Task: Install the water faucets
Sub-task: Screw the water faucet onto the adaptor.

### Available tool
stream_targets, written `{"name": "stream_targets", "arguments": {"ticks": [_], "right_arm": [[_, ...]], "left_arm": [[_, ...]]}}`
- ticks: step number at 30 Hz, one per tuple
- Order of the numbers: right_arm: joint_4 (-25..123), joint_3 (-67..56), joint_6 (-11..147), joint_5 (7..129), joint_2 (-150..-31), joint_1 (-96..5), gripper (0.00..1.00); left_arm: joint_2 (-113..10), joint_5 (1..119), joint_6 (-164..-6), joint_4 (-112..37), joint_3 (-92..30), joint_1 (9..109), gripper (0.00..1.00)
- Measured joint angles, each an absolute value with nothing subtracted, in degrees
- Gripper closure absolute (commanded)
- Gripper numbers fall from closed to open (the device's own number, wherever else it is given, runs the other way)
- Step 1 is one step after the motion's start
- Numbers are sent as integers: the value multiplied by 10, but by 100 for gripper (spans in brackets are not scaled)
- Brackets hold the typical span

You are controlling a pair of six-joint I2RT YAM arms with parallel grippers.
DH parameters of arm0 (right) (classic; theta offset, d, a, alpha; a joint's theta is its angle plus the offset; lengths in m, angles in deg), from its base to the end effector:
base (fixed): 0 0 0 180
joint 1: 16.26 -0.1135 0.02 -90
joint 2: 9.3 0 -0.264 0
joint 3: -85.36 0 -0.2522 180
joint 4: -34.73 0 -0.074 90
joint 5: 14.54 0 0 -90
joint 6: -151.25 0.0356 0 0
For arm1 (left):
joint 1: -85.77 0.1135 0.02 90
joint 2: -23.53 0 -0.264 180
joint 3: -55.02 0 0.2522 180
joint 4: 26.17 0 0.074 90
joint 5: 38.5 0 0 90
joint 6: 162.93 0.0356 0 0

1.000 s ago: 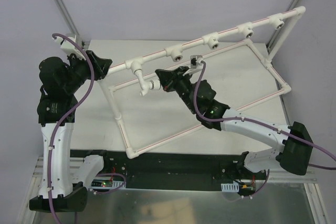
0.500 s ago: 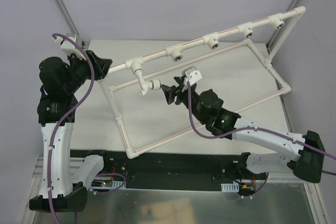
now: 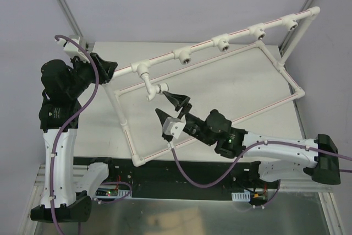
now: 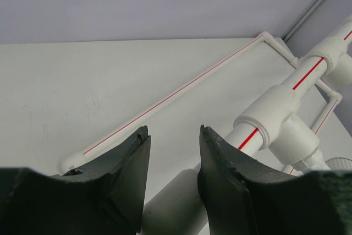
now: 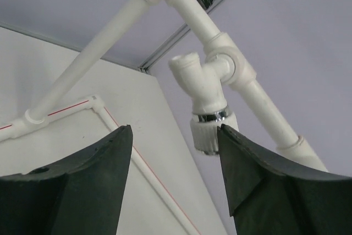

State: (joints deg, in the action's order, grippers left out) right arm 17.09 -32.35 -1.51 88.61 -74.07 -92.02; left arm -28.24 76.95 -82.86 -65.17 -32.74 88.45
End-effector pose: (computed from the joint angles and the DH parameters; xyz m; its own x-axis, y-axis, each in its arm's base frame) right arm 0.0729 0.2542 0.3698 0.8206 -0.2862 -0.4947 -0.3501 0.4324 -0.8309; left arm 0.1672 -0.0075 0.4635 -0.1183 -0.1614 -0.9798 0.3716 0.9078 -0.1944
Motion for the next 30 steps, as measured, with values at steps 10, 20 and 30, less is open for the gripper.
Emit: {"name": "stream_targets", "arguments": {"ticks": [10,20,30], "right_arm": [[135,-231,-117,898,-849,-925,32],[130,-187,-168,932,-906,-904,40],[176,-169,-166,940,-906,-878,99]], "left_arm": [[-282,770,-829,-652,-328,884,58],[-283,770,-828,-653,-328,884,57],[-286,770,-828,-654,-330,884,57]]}}
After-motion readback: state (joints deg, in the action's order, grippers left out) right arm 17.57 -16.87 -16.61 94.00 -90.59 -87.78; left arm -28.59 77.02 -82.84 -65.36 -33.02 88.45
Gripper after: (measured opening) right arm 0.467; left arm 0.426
